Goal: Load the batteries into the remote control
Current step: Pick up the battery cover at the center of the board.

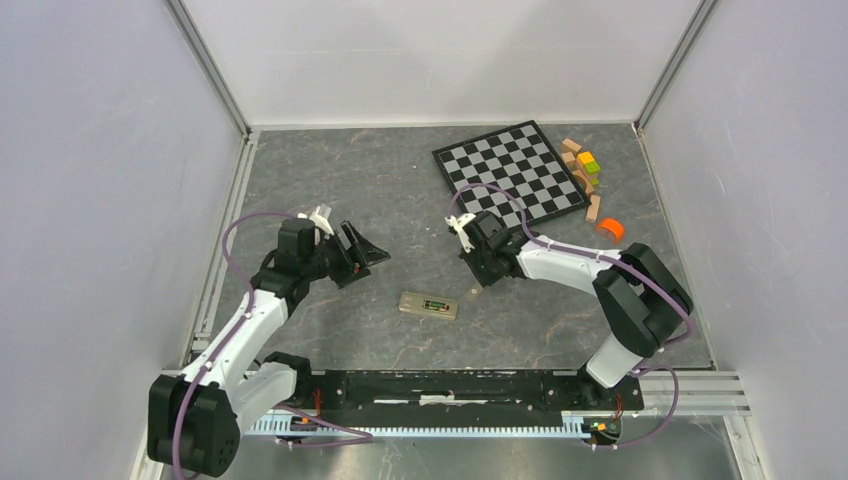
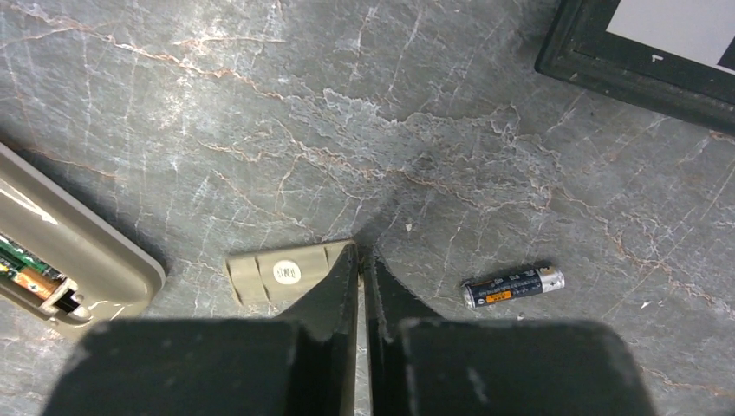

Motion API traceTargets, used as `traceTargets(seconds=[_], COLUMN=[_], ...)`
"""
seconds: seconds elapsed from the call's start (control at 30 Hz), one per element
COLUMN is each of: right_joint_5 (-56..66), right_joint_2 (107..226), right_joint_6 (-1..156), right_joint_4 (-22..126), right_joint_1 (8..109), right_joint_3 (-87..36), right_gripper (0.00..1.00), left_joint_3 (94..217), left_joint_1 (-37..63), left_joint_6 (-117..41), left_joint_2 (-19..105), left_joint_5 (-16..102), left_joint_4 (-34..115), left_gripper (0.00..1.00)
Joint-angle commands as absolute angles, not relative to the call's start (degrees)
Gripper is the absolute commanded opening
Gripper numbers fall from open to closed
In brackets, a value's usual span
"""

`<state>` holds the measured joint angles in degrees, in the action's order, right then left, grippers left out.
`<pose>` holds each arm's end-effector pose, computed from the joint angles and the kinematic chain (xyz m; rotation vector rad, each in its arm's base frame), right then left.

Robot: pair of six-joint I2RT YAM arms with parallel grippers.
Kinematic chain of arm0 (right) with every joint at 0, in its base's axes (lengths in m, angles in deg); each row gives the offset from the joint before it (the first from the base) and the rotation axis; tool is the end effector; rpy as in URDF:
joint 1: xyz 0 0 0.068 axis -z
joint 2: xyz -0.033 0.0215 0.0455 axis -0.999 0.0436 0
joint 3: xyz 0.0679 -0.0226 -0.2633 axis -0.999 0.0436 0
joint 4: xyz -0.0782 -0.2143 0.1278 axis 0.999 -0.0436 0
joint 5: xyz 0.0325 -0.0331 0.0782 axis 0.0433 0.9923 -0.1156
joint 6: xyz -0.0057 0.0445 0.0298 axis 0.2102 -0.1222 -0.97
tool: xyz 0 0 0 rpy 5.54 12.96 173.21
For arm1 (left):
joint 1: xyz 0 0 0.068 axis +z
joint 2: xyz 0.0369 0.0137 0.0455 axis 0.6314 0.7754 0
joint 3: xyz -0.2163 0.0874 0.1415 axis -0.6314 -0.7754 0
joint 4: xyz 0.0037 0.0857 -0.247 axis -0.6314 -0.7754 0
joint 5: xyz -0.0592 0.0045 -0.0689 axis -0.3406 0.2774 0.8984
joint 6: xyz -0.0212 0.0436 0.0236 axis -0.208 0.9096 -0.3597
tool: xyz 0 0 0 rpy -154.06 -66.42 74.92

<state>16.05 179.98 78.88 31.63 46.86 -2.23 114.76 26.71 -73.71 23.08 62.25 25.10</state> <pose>0.2383 0.2015 0.1603 -0.7884 2.5558 0.1761 0.1947 -0.0596 0.2232 -0.4317 2.3225 -1.0722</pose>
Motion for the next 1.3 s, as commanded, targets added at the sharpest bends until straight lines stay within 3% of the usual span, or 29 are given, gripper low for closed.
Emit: traceTargets(seconds=[0.0, 0.37, 0.93, 1.1, 1.27], right_joint_5=[13.5, 16.3, 3.2, 2.0, 1.5], right_joint_2=[181.2, 171.4, 160.0, 161.2, 161.6], right_joint_6=[79.7, 74.3, 63.4, 63.9, 63.7], right_joint_4=[30.9, 36.0, 50.5, 50.2, 50.3], right_joint_1=[47.6, 49.4, 47.5, 46.0, 45.8], right_joint_3=[-2.2, 0.6, 4.8, 4.0, 3.7], right_gripper=[0.03, 0.00, 0.00, 0.00, 0.00], left_joint_3=[114.5, 113.2, 118.1, 120.3, 121.3], left_joint_1=[27.0, 25.6, 6.9, 3.0, 1.4], left_joint_6=[-71.5, -74.1, -79.7, -80.8, -81.0], left_joint_2=[23.7, 24.1, 37.0, 42.6, 44.8], left_joint_5=[64.3, 66.9, 62.8, 62.9, 61.9], left_joint_4=[27.2, 31.8, 48.8, 52.8, 54.0], left_gripper=[0.83, 0.84, 0.83, 0.73, 0.56])
